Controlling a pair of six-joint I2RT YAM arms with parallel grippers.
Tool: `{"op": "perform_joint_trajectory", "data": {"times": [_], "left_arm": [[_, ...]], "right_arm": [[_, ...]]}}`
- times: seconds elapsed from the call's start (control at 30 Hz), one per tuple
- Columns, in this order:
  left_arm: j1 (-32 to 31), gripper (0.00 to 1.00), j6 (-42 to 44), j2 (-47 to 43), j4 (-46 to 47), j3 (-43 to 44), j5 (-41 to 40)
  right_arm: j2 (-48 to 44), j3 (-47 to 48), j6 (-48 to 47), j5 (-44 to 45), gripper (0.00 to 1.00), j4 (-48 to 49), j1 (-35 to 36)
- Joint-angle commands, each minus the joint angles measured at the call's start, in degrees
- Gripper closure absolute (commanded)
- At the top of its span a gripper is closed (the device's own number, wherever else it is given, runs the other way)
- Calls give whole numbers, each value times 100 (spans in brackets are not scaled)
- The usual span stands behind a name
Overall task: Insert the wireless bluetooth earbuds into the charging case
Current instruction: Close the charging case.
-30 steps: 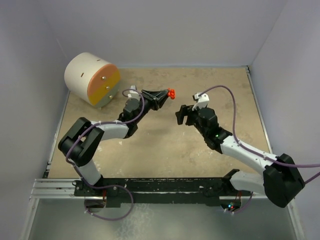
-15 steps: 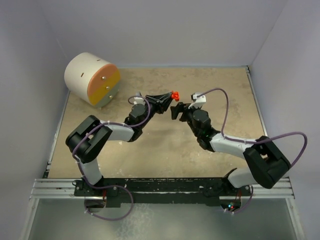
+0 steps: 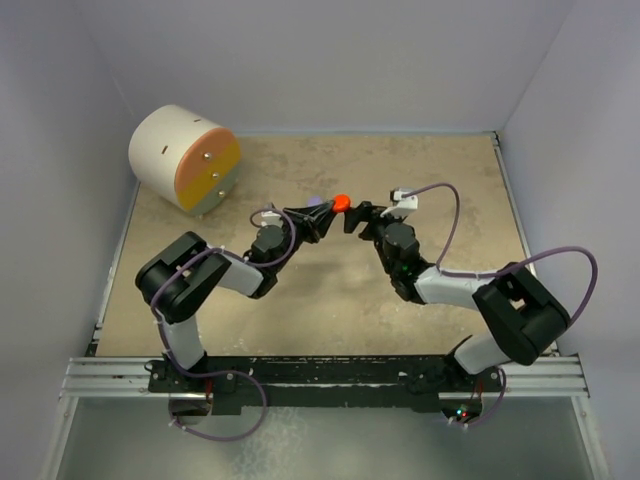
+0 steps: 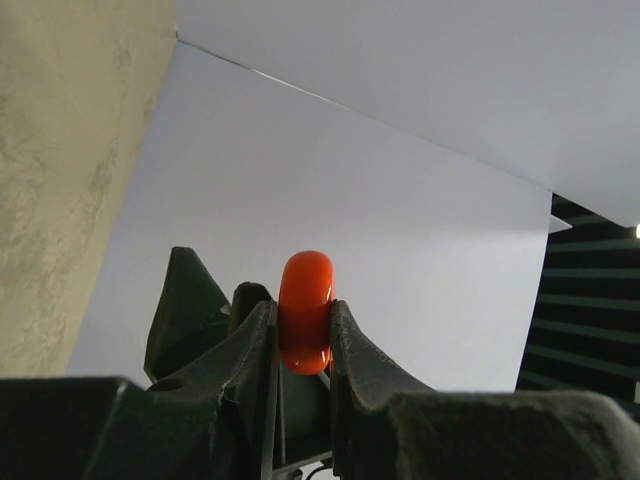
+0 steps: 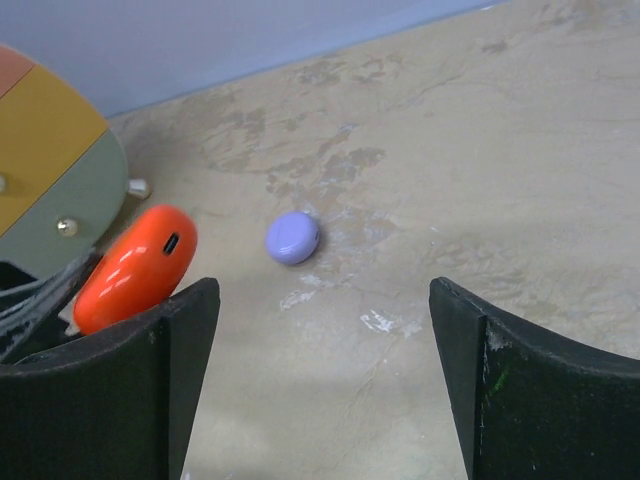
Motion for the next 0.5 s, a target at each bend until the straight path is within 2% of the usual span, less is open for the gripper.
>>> {"op": "perform_joint_trajectory", "data": {"times": [0.0,0.1,0.23,0.37,0.47], "left_arm": [[-33,100,-65,94,616,-255,179],[-32,100,111,219,561,-259,398],[-1,100,507,396,507,-259,625],[71,100,1184,424,141,-173,904],[144,100,1872,313,-469,-56,947]], "right_arm": [[-98,115,177,738,12,234,-17],[-112,148,190,863,11,34,-43],[-362,157,678,1357,10,-796,-43],[-1145,-235,855,1515,9,-1166,-37],[-1878,-530,885,1406,10,-1326,-40]]}}
